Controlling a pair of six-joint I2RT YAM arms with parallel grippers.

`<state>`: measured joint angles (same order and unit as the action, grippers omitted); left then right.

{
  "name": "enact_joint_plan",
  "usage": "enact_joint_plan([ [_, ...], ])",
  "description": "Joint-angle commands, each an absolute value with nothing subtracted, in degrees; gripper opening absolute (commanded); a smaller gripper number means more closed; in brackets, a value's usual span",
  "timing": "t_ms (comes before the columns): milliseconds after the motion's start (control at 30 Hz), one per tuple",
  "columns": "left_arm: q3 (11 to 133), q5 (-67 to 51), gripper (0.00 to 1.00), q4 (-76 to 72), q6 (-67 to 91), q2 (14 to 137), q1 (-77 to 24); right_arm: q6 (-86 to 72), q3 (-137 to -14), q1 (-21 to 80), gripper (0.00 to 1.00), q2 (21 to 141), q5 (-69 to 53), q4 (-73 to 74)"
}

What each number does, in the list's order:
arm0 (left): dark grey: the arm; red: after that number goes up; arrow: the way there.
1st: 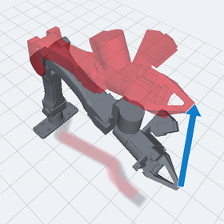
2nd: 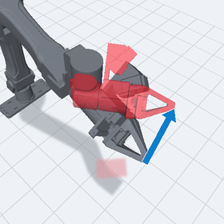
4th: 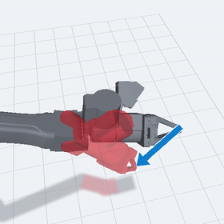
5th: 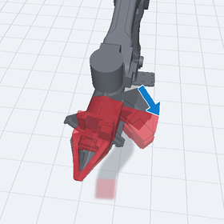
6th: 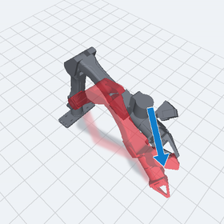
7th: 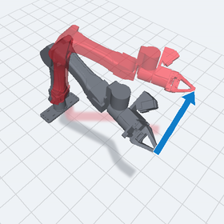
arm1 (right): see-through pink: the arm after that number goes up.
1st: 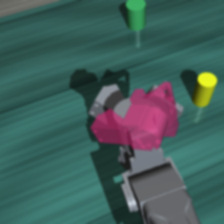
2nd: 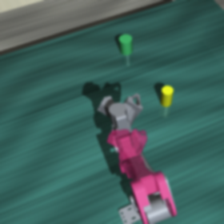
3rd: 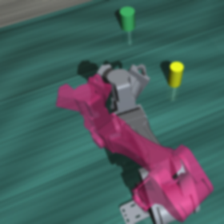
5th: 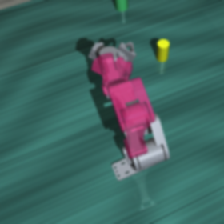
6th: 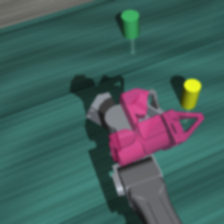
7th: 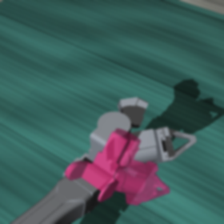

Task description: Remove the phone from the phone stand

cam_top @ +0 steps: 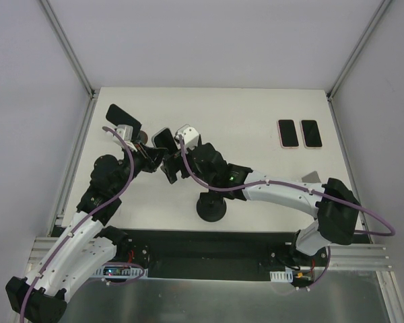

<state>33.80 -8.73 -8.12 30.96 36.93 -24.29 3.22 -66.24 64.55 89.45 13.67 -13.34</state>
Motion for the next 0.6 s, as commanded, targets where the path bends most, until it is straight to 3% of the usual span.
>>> enact_joint_plan([
  [0,34.45,-9.93,0.00,-15.03,32.78,35.68,-24.08,4.04,-68.73,64.60,0.96,89.74,15.12,-15.73],
  [167,34.54,-10.81,0.00,-15.21,33.13,36.30,-24.17,5.45,-69.61,65.13,0.82,90.00,14.50,-15.56],
  [300,34.63,-11.25,0.00,-15.21,33.13,36.47,-24.08,6.33,-70.05,65.56,0.63,90.18,15.20,-15.38],
  [367,34.72,-11.25,0.00,-15.21,33.05,36.30,-24.17,6.94,-70.48,65.48,0.44,90.09,15.82,-14.51],
  [400,34.80,-11.34,0.00,-15.21,32.70,36.39,-24.08,7.29,-70.58,65.48,0.30,89.74,16.52,-13.98],
  [467,34.98,-11.43,0.09,-14.77,32.43,36.12,-24.08,8.35,-70.93,65.39,0.18,89.12,17.40,-12.22],
  [500,35.33,-11.34,0.22,-14.68,31.82,35.95,-24.08,8.78,-71.01,65.30,0.11,88.51,17.84,-11.52],
  [567,35.59,-11.08,0.39,-13.80,31.03,35.25,-24.08,9.75,-71.71,64.69,0.06,88.07,18.02,-7.92],
])
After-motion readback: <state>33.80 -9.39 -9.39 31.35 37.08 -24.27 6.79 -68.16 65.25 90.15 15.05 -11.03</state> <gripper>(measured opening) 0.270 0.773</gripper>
